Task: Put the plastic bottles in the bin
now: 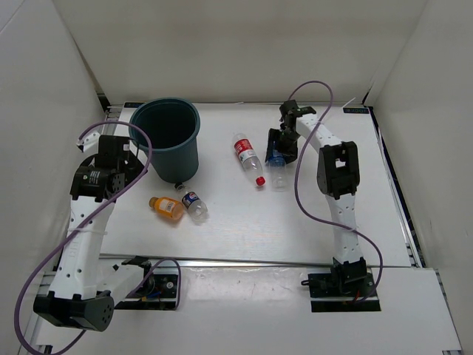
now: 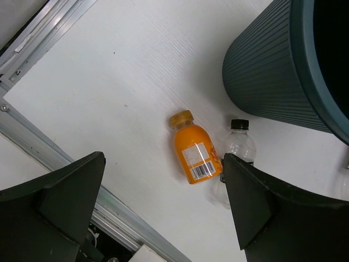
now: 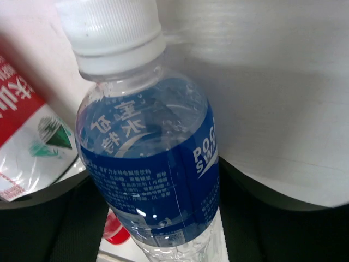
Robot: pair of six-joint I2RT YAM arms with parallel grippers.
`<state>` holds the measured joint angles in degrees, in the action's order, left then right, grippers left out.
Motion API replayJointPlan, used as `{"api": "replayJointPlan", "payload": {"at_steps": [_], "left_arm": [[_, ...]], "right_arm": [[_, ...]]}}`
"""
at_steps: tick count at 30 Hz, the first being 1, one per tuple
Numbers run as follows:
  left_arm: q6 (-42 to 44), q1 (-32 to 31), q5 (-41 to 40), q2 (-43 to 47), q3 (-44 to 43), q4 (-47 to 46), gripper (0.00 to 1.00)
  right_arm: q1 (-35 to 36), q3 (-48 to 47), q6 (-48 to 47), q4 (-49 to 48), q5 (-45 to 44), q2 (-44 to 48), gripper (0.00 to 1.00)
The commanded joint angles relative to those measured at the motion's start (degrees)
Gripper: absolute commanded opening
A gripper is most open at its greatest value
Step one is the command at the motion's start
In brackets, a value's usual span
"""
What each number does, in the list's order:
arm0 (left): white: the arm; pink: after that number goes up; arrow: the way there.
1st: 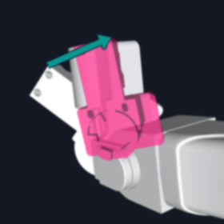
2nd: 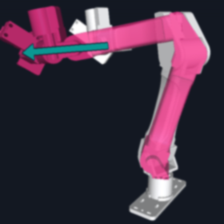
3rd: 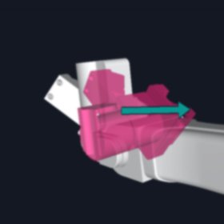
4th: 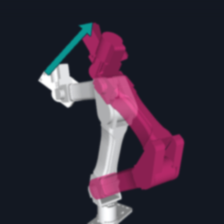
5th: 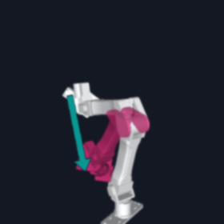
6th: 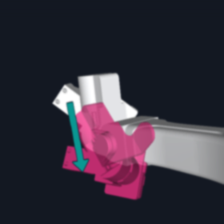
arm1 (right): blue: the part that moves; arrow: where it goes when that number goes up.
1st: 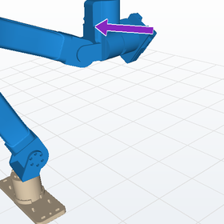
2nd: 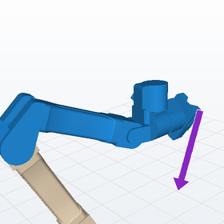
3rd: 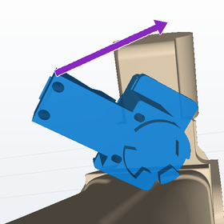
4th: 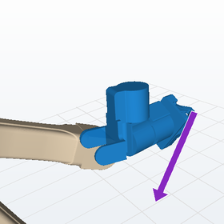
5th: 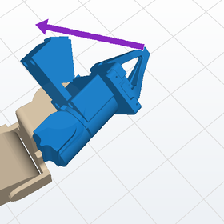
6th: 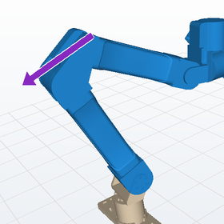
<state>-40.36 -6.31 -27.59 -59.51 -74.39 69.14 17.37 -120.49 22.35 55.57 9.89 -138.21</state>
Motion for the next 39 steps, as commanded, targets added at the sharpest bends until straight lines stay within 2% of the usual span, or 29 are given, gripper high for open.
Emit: {"api": "replayJointPlan", "payload": {"at_steps": [1,2,3,4,10,12,13,14,15,18,20,23,24,25,30,39], "left_arm": [[0.3,0.4,0.0,0.2,-2.7,1.1,1.0],[0.9,0.4,0.0,0.2,-2.2,0.6,1.0],[0.9,0.4,0.0,0.2,-2.2,0.6,1.0],[1.4,0.4,0.5,-0.3,-2.2,-0.1,1.0],[2.7,0.4,2.3,-2.5,-3.2,-0.7,1.0],[2.7,0.4,2.9,-2.5,-3.2,-1.4,1.0],[2.7,0.4,2.9,-2.5,-3.2,-1.4,1.0],[2.7,0.4,2.9,-2.5,-3.2,-1.9,1.0],[2.7,0.4,3.5,-2.5,-3.2,-1.9,1.0],[2.1,0.4,3.5,-2.5,-2.6,-1.9,1.0],[2.1,0.4,3.5,-2.5,-2.6,-1.9,1.0],[2.1,0.4,4.1,-1.8,-2.6,-1.9,1.0],[2.1,0.4,4.1,-1.2,-2.1,-1.9,1.0],[2.1,0.4,3.6,-1.2,-2.1,-1.9,1.0],[2.1,0.4,3.1,0.0,-2.6,-1.2,1.0],[3.8,0.4,1.8,3.2,-2.6,1.3,1.0]], "right_arm": [[-0.1,1.9,-0.1,0.5,1.4,-0.3,0.66],[-0.1,1.9,-0.1,0.5,1.4,-0.3,0.62],[-0.1,2.4,-0.1,0.5,1.4,-0.3,0.51],[-0.1,2.4,-0.1,0.5,1.4,0.5,0.46],[-1.4,-1.8,4.6,1.8,-0.2,7.0,0.3],[-3.5,-3.3,6.9,-1.7,5.6,10.7,0.19],[-4.3,-3.3,9.5,-4.4,11.5,11.8,0.18],[-5.1,-3.3,11.6,-9.9,23.0,12.8,0.18],[-5.1,-3.8,13.9,-12.4,26.5,14.4,0.18],[-4.1,-5.7,21.4,-21.4,35.8,15.7,0.18],[-2.3,-10.3,24.3,-26.0,37.8,15.2,0.18],[0.8,-12.1,33.3,-35.3,41.8,14.6,0.18],[1.7,-12.1,36.3,-43.9,42.3,13.9,0.18],[2.7,-14.1,41.4,-46.8,42.3,13.2,0.18],[10.0,-20.7,46.7,-59.8,35.4,8.7,0.18],[16.7,-21.4,42.3,-63.4,25.1,7.6,0.17]]}}
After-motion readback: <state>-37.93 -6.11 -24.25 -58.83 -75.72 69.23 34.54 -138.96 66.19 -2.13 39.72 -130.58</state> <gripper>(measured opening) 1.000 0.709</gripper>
